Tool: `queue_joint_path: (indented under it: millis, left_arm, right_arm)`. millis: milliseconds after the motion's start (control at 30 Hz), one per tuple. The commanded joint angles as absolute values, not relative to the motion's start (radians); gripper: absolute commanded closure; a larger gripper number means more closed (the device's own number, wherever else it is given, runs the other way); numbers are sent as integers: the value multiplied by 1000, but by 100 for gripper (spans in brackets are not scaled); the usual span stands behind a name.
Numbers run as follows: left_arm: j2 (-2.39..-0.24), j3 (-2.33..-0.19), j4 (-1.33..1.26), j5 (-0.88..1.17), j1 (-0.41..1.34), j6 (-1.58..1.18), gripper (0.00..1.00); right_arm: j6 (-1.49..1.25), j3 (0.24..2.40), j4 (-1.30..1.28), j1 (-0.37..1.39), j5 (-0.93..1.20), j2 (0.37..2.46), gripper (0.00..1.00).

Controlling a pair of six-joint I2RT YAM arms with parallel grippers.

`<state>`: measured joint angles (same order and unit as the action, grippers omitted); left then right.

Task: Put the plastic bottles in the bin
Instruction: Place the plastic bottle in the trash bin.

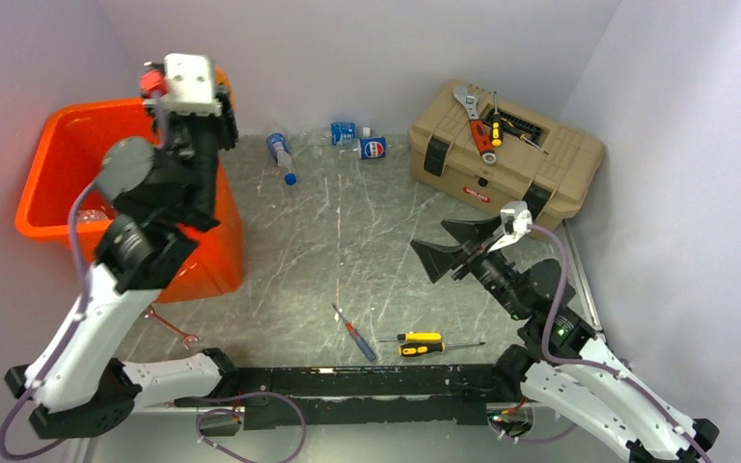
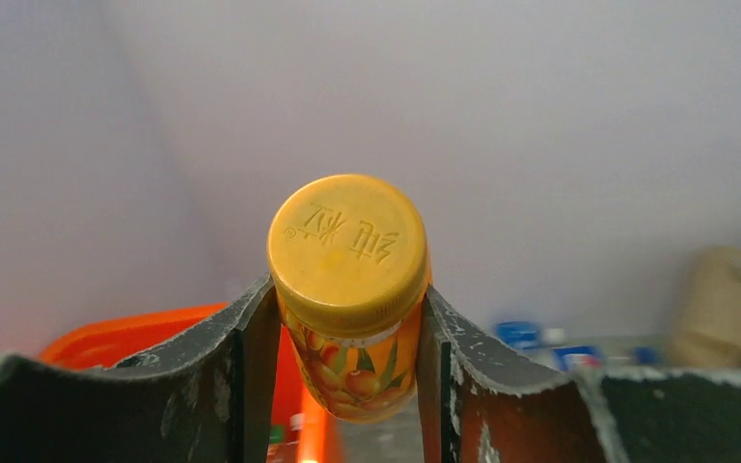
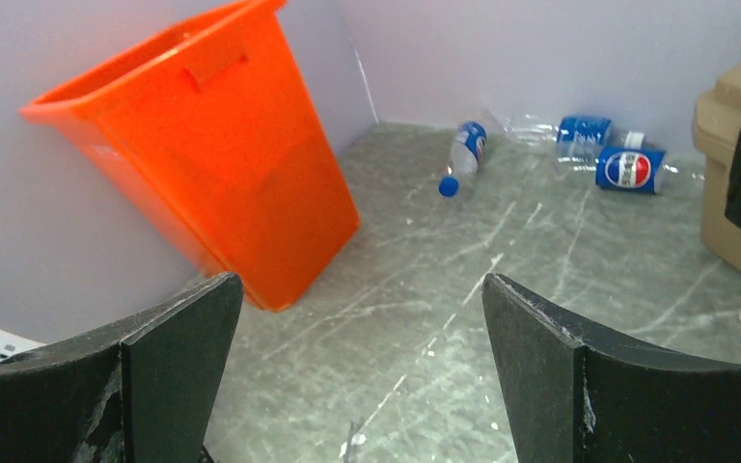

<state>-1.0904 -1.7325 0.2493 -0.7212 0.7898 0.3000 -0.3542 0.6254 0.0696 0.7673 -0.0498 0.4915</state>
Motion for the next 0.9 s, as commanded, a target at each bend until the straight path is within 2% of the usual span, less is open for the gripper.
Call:
queue_joint_path:
  millis: [0, 133, 367, 633, 667, 700, 767, 800, 867]
  left_arm:
    - [-1201, -1707, 63, -1012, 693, 637, 100]
    - [-1261, -1874, 418, -860, 402, 298, 100]
    - [-1232, -1790, 423, -817, 192, 105, 100]
    - [-1245, -1736, 407, -838, 143, 102, 100]
    - [-1251, -1735, 421, -824, 143, 100, 94]
    - [-1260, -1736, 437, -805, 143, 99, 77]
    - [-1267, -1748, 470, -761, 143, 82, 21]
    - [-1269, -1761, 483, -736, 143, 77, 3]
    - [-1277, -1814, 517, -666, 145, 63, 1]
  right_arm:
    - [-331, 608, 55, 769, -91, 502, 0]
    - [-333, 589, 60, 769, -93, 507, 0]
    - [-363, 556, 87, 769, -104, 496, 0]
    - [-384, 529, 123, 769, -83, 513, 0]
    - [-384, 529, 124, 769, -81, 515, 0]
    - [-383, 529, 128, 769, -81, 519, 0]
    - [-381, 530, 130, 768, -81, 522, 0]
    - [-380, 532, 130, 769, -81, 526, 0]
    - [-377, 538, 132, 769, -81, 534, 0]
